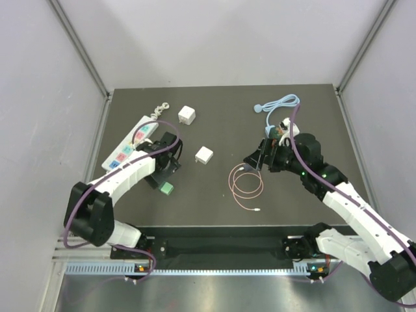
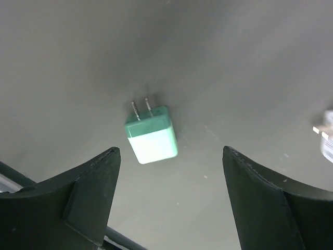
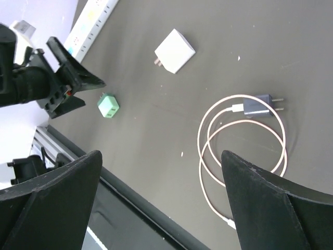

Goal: Insert the plug

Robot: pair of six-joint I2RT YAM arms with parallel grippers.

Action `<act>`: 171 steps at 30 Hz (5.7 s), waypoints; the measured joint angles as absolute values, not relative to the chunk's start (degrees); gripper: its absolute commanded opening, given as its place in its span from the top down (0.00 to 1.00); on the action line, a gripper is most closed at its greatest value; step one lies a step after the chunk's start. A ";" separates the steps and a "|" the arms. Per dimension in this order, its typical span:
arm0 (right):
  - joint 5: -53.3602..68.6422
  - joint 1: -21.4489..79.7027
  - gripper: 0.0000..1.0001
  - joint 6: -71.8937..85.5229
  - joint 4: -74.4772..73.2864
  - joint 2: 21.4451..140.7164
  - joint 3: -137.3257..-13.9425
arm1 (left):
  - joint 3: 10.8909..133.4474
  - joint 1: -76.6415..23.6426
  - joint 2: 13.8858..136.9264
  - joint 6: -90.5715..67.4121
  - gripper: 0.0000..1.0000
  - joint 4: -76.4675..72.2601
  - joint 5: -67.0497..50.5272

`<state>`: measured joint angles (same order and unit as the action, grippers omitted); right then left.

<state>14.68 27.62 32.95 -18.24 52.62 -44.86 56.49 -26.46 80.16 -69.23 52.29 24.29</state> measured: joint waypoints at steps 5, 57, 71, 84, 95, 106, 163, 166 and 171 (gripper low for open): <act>15.11 27.62 0.04 32.71 -17.43 53.08 -44.31 | 53.30 -25.52 83.42 -73.12 0.20 52.03 22.96; -18.35 61.10 0.39 38.59 30.37 75.61 -39.64 | 53.34 -27.42 66.94 -90.54 1.00 26.52 -5.39; -21.08 61.12 0.50 37.08 31.59 85.19 -49.28 | 53.34 -28.25 64.38 -93.34 1.00 27.14 -5.30; -21.41 61.10 1.00 35.48 32.64 88.77 -49.63 | 53.21 -28.14 64.25 -92.60 0.36 27.90 -6.07; -10.70 51.57 1.00 32.49 19.16 82.35 -49.56 | 53.06 -28.62 64.45 -77.52 0.02 19.64 -13.96; 2.70 22.87 1.00 10.50 -23.77 70.81 -61.80 | 54.35 -28.62 64.51 -49.45 0.03 21.19 -12.56; 5.45 8.12 1.00 -17.78 -55.37 107.53 -87.44 | 55.00 -28.62 64.10 -19.29 0.02 28.21 -2.00; 5.45 8.10 1.00 -17.72 -55.35 107.53 -87.42 | 54.96 -28.62 64.01 -19.29 0.02 28.18 -1.85; 5.37 8.08 1.00 -17.08 -55.33 107.53 -87.37 | 54.94 -28.62 63.77 -19.29 0.02 28.21 -1.83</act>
